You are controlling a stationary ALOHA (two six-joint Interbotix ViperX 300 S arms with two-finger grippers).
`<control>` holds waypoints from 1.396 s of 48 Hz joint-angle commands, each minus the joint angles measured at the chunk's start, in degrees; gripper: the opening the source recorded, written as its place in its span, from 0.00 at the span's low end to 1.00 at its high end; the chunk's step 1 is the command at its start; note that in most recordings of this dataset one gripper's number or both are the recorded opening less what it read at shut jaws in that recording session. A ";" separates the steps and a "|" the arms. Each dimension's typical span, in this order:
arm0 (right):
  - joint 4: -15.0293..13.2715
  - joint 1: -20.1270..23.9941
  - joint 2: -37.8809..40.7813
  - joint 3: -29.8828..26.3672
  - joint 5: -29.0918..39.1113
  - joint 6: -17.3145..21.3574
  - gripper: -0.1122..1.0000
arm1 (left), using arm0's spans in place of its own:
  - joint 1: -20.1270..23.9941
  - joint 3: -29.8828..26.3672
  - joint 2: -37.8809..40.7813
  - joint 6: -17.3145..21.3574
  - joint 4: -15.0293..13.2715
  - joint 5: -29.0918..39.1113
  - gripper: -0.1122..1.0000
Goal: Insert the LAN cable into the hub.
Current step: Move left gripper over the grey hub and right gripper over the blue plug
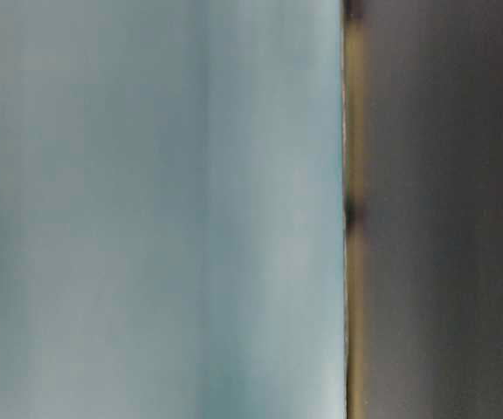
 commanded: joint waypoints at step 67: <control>1.41 5.98 38.14 -18.72 27.51 8.09 0.86 | -3.96 -8.09 31.29 -5.45 2.46 -4.57 0.77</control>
